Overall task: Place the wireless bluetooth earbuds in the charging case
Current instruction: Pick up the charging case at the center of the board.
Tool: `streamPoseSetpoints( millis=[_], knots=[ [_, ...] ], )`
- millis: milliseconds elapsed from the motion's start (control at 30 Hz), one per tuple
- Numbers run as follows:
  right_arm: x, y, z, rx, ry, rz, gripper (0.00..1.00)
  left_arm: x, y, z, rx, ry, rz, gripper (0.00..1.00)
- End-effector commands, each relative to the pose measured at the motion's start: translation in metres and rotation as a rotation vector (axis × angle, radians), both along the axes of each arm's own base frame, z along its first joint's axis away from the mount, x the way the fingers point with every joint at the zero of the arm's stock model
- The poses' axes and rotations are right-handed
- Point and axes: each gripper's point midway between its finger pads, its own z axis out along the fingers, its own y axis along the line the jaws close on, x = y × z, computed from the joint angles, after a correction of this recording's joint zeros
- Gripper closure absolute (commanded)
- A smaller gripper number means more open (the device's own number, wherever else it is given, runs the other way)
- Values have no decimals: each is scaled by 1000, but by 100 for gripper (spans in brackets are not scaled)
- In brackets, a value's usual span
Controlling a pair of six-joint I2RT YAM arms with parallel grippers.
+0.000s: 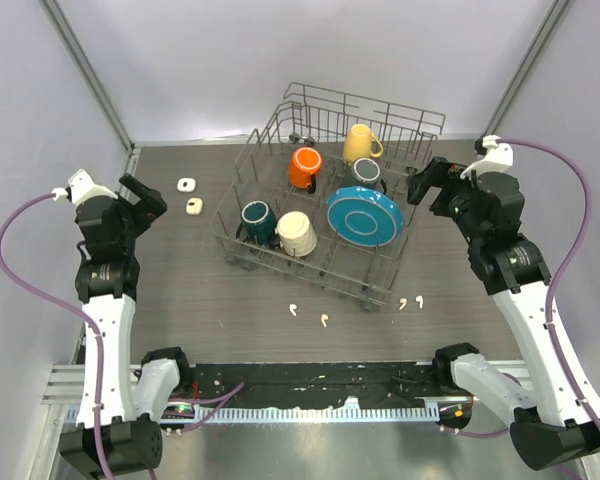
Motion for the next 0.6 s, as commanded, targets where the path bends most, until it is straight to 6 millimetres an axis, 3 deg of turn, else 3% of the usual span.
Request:
streamPoseSetpoints(
  millis=[0, 167, 200, 233, 333, 367, 400, 433, 467, 533, 567],
  knots=[
    [-6, 2, 34, 19, -73, 22, 0, -26, -1, -15, 27, 65, 4, 0],
    [-2, 7, 19, 26, 20, 35, 0, -47, -9, -13, 36, 55, -28, 0],
    [-3, 7, 30, 33, 12, 33, 0, -48, -12, -14, 35, 53, -39, 0],
    [-3, 9, 25, 72, 58, 20, 0, -50, -13, -18, 33, 59, -49, 0],
    [-12, 4, 70, 148, -52, -16, 0, -53, -17, -13, 51, 5, -72, 0],
    [-27, 1, 90, 163, -138, -5, 0, -54, -18, -2, 60, -43, -75, 0],
    [-30, 1, 76, 164, -151, -2, 0, -54, -18, 4, 58, -67, -71, 0],
    [-32, 2, 94, 182, -263, 19, 0, -55, -18, 15, 60, -102, -66, 0],
    [-47, -1, 102, 187, -335, 28, 0, -58, -19, 22, 72, -110, -69, 0],
    [-43, -6, 84, 190, -304, -10, 0, -66, -19, 46, 117, -129, -81, 0],
    [-43, -7, 81, 184, -287, -14, 0, -73, -19, 41, 150, -82, -96, 0]
  ],
)
